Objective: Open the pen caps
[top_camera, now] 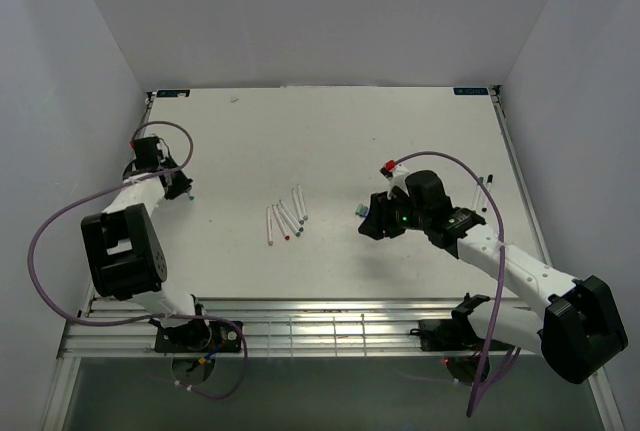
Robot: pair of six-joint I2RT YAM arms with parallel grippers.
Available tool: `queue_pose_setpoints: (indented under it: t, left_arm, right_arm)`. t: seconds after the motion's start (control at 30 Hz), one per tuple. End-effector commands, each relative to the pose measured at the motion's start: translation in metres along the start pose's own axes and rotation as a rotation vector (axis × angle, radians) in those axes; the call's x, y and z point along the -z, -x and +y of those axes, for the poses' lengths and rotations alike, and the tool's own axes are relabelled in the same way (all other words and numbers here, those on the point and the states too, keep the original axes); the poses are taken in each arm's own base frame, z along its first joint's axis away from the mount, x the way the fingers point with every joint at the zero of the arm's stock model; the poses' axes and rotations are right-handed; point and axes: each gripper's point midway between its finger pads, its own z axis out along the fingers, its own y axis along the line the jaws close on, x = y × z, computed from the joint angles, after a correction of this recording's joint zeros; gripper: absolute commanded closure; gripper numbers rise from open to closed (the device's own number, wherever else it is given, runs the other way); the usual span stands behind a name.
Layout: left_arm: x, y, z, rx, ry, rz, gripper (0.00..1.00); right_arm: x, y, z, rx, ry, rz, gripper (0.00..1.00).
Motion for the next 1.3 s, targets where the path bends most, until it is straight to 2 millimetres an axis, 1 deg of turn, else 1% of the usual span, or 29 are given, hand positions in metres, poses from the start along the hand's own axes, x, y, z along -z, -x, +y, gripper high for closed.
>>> queue_pose_setpoints:
  t: [0.0, 0.03, 0.1, 0.13, 0.17, 0.2, 0.23, 0.27, 0.3, 0.33, 0.37, 0.4, 0.43, 0.47, 0.5, 0.53, 0.57, 0.63, 0.7, 0.73, 0.77, 0.8, 0.83, 0.87, 0.9, 1.03, 1.27]
  left_arm:
    - [0.051, -0.009, -0.075, 0.011, -0.286, -0.003, 0.98]
    - [0.073, -0.018, -0.105, -0.02, -0.411, 0.01, 0.99]
    - [0.096, -0.033, -0.136, -0.065, -0.544, 0.017, 1.0]
    - [0.111, -0.046, -0.146, -0.089, -0.612, 0.027, 0.99]
    - [0.129, -0.068, -0.167, -0.123, -0.72, 0.084, 0.99]
    - [0.141, -0.079, -0.18, -0.145, -0.785, 0.089, 0.98]
    - [0.148, -0.108, -0.187, -0.172, -0.834, 0.15, 0.98]
    - [0.164, -0.118, -0.197, -0.179, -0.906, 0.164, 0.98]
    - [0.17, -0.129, -0.201, -0.188, -0.932, 0.183, 0.99]
    - [0.174, -0.155, -0.203, -0.21, -0.952, 0.236, 1.0]
    - [0.183, -0.161, -0.21, -0.204, -0.989, 0.239, 1.0]
    - [0.187, -0.171, -0.211, -0.206, -1.002, 0.259, 1.0]
    - [0.195, -0.188, -0.216, -0.232, -1.035, 0.281, 1.0]
    - [0.2, -0.193, -0.221, -0.24, -1.058, 0.278, 1.0]
    - [0.203, -0.197, -0.224, -0.24, -1.066, 0.278, 1.0]
    - [0.21, -0.209, -0.228, -0.267, -1.088, 0.294, 1.0]
    - [0.211, -0.213, -0.229, -0.275, -1.088, 0.295, 1.0]
    - [0.215, -0.22, -0.231, -0.286, -1.096, 0.299, 1.0]
    - [0.218, -0.221, -0.233, -0.29, -1.109, 0.297, 1.0]
    - [0.22, -0.221, -0.234, -0.293, -1.116, 0.293, 1.0]
    - [0.221, -0.22, -0.234, -0.295, -1.12, 0.284, 1.0]
    - [0.222, -0.22, -0.235, -0.294, -1.12, 0.278, 1.0]
    - [0.224, -0.219, -0.236, -0.294, -1.128, 0.269, 1.0]
    - [0.225, -0.219, -0.237, -0.296, -1.133, 0.267, 1.0]
    - [0.226, -0.219, -0.237, -0.297, -1.135, 0.267, 1.0]
    - [0.227, -0.221, -0.239, -0.303, -1.139, 0.272, 1.0]
    - [0.229, -0.223, -0.244, -0.309, -1.15, 0.276, 1.0]
  right_arm:
    - [0.008, 0.034, 0.024, 0.01, 0.066, -0.049, 0.47]
    - [0.009, 0.038, 0.027, 0.007, 0.076, -0.053, 0.47]
    - [0.009, 0.047, 0.034, -0.014, 0.097, -0.064, 0.46]
    - [0.009, 0.05, 0.037, -0.016, 0.109, -0.066, 0.45]
    - [0.007, 0.052, 0.038, -0.02, 0.118, -0.061, 0.45]
    - [0.007, 0.058, 0.045, -0.021, 0.149, -0.065, 0.43]
    - [0.007, 0.061, 0.048, -0.023, 0.163, -0.067, 0.42]
    - [0.003, 0.066, 0.05, -0.023, 0.177, -0.074, 0.41]
    - [0.002, 0.07, 0.055, -0.032, 0.201, -0.078, 0.4]
    - [0.002, 0.077, 0.058, -0.033, 0.215, -0.094, 0.39]
    - [-0.003, 0.079, 0.059, -0.038, 0.222, -0.091, 0.39]
    - [-0.004, 0.085, 0.062, -0.043, 0.243, -0.106, 0.38]
    - [-0.005, 0.093, 0.066, -0.041, 0.257, -0.12, 0.38]
    - [-0.011, 0.091, 0.065, -0.055, 0.26, -0.103, 0.37]
    - [-0.013, 0.101, 0.071, -0.051, 0.289, -0.131, 0.37]
    - [-0.014, 0.107, 0.073, -0.05, 0.298, -0.14, 0.37]
    - [-0.02, 0.106, 0.071, -0.065, 0.298, -0.131, 0.37]
    - [-0.024, 0.112, 0.075, -0.091, 0.326, -0.142, 0.37]
    - [-0.031, 0.107, 0.077, -0.125, 0.354, -0.125, 0.37]
    - [-0.032, 0.112, 0.08, -0.127, 0.38, -0.147, 0.37]
    - [-0.035, 0.11, 0.081, -0.166, 0.394, -0.139, 0.37]
    - [-0.038, 0.104, 0.08, -0.184, 0.401, -0.125, 0.37]
    - [-0.039, 0.106, 0.08, -0.185, 0.41, -0.139, 0.37]
    - [-0.042, 0.104, 0.08, -0.207, 0.41, -0.131, 0.37]
    - [-0.044, 0.102, 0.078, -0.213, 0.409, -0.131, 0.37]
    - [-0.045, 0.104, 0.081, -0.234, 0.436, -0.145, 0.37]
    - [-0.055, 0.102, 0.082, -0.274, 0.47, -0.132, 0.39]
